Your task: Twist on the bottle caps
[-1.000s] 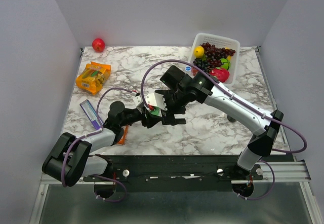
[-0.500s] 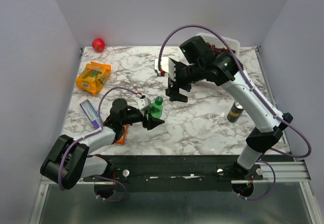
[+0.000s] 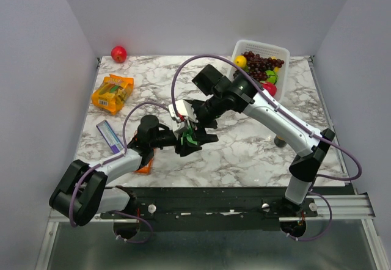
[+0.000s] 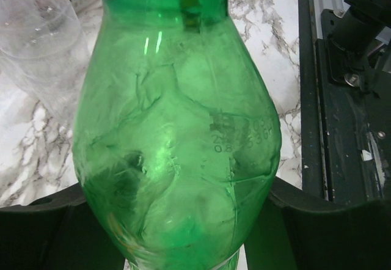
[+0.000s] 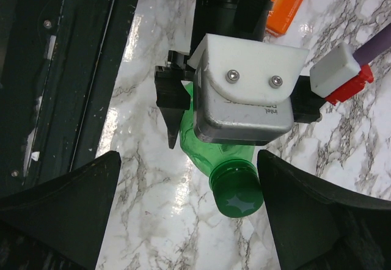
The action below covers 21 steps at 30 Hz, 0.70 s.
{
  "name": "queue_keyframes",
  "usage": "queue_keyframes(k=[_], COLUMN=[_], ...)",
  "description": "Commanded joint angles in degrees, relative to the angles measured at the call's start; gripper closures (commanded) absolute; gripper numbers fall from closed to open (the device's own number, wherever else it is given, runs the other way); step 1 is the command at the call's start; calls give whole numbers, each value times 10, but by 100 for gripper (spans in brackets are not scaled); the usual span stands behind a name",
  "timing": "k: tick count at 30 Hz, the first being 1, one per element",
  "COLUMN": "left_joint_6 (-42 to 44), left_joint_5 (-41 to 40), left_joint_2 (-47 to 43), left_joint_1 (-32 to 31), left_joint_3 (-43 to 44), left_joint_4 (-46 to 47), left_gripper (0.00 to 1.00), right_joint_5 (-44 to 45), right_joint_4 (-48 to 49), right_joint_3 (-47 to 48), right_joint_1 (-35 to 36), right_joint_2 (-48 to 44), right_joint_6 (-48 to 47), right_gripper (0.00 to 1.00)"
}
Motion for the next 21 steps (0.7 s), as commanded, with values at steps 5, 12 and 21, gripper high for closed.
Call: queue_keyframes(k=[5,12,21], left_joint_6=[-73,-84,-95], left_joint_5=[-8,-4,-53], left_joint_2=[1,-8,-25], left_joint_1=[7,29,55], left_joint_3=[-5,-14,-22], left_joint_4=[60,80,62], left_gripper=[100,100,100], right_joint_5=[35,75,93], right_joint_4=[-2,20,-47], right_joint_3=[-56,-108,-85], right_joint_1=[6,5,2], right_joint_2=[-41,-45,-61], right_joint_6=[3,45,61], right_gripper=[0,1,2])
